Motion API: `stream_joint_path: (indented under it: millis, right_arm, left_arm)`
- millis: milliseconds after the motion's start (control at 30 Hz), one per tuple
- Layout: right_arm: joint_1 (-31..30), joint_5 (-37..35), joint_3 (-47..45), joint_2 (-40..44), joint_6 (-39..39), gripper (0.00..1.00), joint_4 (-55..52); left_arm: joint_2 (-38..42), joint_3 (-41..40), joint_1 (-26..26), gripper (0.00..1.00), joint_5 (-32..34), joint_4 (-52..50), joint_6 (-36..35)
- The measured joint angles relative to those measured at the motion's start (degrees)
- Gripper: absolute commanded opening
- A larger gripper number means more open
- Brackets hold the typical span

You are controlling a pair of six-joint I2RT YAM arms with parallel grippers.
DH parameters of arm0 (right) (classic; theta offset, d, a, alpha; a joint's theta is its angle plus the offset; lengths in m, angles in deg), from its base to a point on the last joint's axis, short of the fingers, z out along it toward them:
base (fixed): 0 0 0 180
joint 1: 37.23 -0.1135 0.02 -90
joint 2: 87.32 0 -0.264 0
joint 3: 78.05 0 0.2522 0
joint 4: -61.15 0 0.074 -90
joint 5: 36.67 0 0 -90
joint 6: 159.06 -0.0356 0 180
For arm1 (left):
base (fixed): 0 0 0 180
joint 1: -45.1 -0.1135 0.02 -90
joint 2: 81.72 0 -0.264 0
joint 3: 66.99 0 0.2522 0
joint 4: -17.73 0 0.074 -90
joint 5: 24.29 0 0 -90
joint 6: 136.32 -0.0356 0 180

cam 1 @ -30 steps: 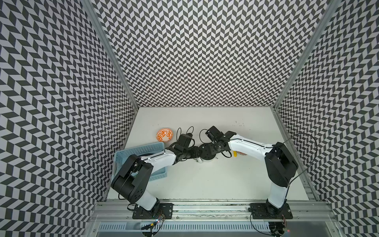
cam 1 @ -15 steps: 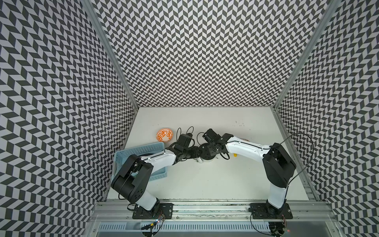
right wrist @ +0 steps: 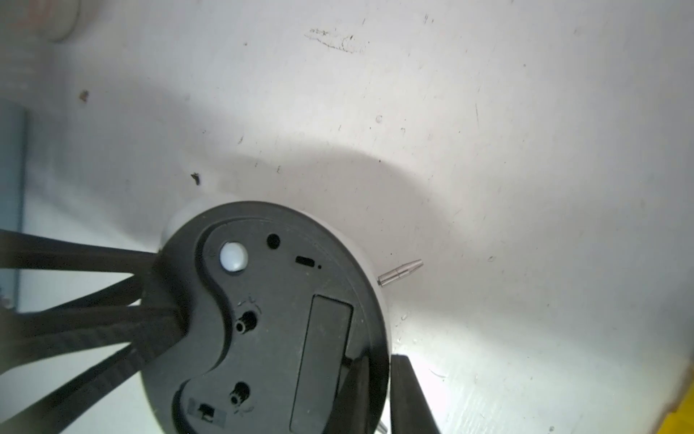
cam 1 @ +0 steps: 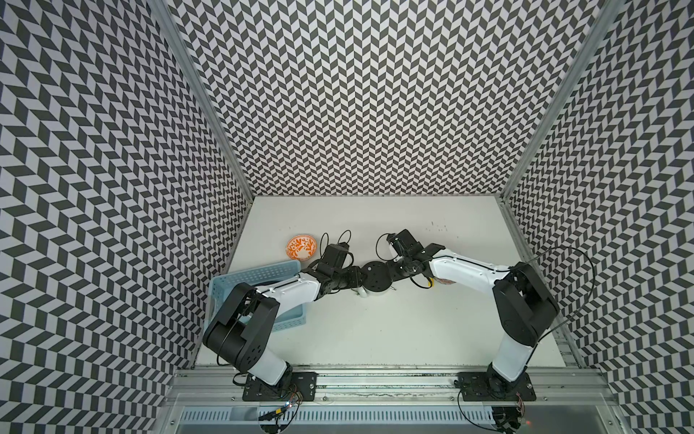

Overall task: Remove the battery from the alarm
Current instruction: Remove the cover from the alarm, then pick up the screwdriver from the center of the board.

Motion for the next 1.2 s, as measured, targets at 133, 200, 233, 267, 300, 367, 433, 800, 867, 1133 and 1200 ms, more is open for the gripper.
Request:
stream_joint_path:
  millis: [133, 200, 233, 267, 300, 367, 433, 800, 867, 1133, 1200]
  right_arm:
    - [1.1, 2.6, 0.2, 0.1, -1.1, 0.17, -0.2]
    - [1.3, 3.2, 0.7, -0.2, -1.5, 0.17, -0.9]
    - [1.3, 3.4, 1.0, -0.3, -1.7, 0.17, -1.3]
    - [1.3, 3.6, 1.3, -0.4, -1.9, 0.17, -1.6]
    - [1.3, 3.8, 1.6, -0.5, -2.1, 0.18, -2.0]
    - [1.3, 4.5, 2.3, -0.4, -2.3, 0.20, -3.5]
    - [1.3, 5.0, 3.6, -0.4, -2.3, 0.22, -6.4]
    - [3.1, 5.1, 20.3, 5.7, 0.4, 0.47, -13.8]
    - [5.2, 4.1, 19.5, 9.4, 0.8, 0.47, -14.3]
    - [13.9, -2.5, -2.8, 20.3, 1.1, 0.51, -12.7]
    - [13.7, -2.3, -8.8, 20.4, 0.7, 0.51, -11.9]
  left_arm:
    - [0.0, 0.9, 0.2, 0.42, 0.7, -1.4, -0.1]
    - [0.0, 2.0, 0.5, 0.44, 1.8, -3.5, -0.4]
    - [0.0, 2.6, 0.6, 0.45, 2.5, -4.5, -0.4]
    - [0.0, 3.3, 0.6, 0.46, 3.2, -6.0, -0.6]
    - [0.0, 4.2, 0.7, 0.47, 4.0, -7.7, -0.9]
    - [0.0, 5.7, 0.9, 0.47, 5.5, -10.8, -1.2]
    - [0.2, 7.0, 0.9, 0.50, 6.6, -13.7, -1.6]
    - [11.2, 17.0, -2.3, 0.72, 9.9, -28.2, -3.3]
    - [13.4, 19.6, -4.8, 0.79, 9.1, -29.4, -3.7]
    - [23.0, 20.8, -15.1, 0.93, 6.4, -29.9, -4.4]
    - [24.2, 18.5, -16.3, 0.94, 5.0, -28.9, -4.4]
